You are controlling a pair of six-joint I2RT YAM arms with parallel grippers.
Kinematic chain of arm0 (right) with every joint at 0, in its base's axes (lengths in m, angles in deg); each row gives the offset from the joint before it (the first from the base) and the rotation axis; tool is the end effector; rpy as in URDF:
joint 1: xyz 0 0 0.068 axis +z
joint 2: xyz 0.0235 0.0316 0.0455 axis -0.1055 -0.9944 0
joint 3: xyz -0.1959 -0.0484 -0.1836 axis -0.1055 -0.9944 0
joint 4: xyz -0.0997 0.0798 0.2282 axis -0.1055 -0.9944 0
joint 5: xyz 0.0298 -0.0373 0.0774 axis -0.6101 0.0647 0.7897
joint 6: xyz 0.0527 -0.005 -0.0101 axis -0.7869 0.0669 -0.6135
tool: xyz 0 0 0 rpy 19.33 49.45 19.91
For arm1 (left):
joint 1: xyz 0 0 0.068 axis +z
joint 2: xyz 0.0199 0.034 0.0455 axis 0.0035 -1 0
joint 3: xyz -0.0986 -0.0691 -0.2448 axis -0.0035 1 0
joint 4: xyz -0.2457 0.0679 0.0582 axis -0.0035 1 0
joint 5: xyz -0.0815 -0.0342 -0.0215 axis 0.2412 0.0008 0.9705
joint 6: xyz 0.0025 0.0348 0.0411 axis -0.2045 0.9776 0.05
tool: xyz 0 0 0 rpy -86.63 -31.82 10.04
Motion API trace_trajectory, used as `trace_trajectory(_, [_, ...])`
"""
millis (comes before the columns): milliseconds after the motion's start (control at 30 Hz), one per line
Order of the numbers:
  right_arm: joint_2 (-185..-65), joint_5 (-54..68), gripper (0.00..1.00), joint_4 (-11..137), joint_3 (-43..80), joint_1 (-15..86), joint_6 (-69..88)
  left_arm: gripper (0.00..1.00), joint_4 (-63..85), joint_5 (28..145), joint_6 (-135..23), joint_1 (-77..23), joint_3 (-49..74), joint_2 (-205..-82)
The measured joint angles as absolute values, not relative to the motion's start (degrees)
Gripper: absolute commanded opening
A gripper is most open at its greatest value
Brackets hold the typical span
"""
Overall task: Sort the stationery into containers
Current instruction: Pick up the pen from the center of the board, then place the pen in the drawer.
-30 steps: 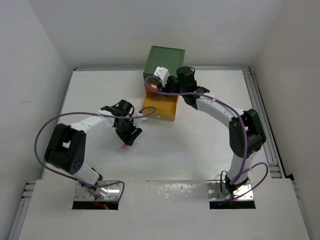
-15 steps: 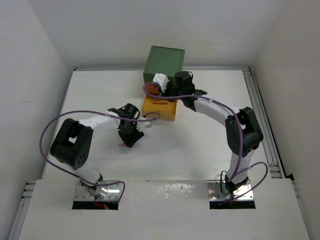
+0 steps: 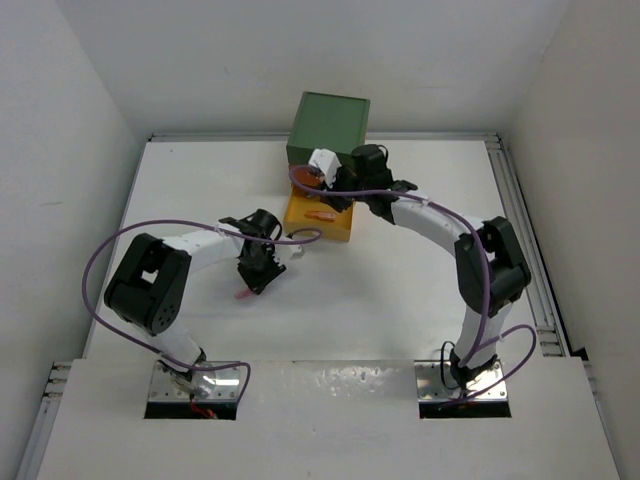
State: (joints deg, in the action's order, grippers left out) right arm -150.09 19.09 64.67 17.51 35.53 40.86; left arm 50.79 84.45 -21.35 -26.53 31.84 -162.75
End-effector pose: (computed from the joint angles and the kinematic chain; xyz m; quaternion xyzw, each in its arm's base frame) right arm 0.3655 0.2206 0.2383 -0.4634 0.7215 0.1726 0.4847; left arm 0.2537 -0.1299 0.1510 0.4205 0.9008 -0.0582 0.0912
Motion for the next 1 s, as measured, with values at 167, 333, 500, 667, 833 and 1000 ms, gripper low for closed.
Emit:
trace_trajectory(167, [-145.02,19.64,0.4,62.16,16.83,35.55,37.93,0.09,50.83,84.8,-21.29,-26.53,31.84,-162.64])
trace_trajectory(333, [-136.04,20.1,0.44,60.58,14.95,35.4,32.18,0.02,51.51,88.52,-20.28,-26.02,31.4,-157.83])
trace_trajectory(500, [-126.03,20.29,0.43,59.71,9.69,33.26,25.43,0.0,45.89,95.8,-20.79,-24.84,26.5,-146.24])
trace_trajectory(667, [-120.72,20.27,0.4,58.7,1.67,28.95,22.26,0.0,36.73,99.84,-21.2,-25.02,14.59,-148.34])
trace_trajectory(833, [-120.63,20.1,0.39,56.06,-1.28,24.73,19.57,0.0,29.11,101.09,-21.35,-25.08,6.9,-159.73])
trace_trajectory(1000, [-120.5,20.1,0.39,55.84,-1.24,22.52,18.37,0.22,25.43,101.15,-22.99,-25.39,4.71,-169.15])
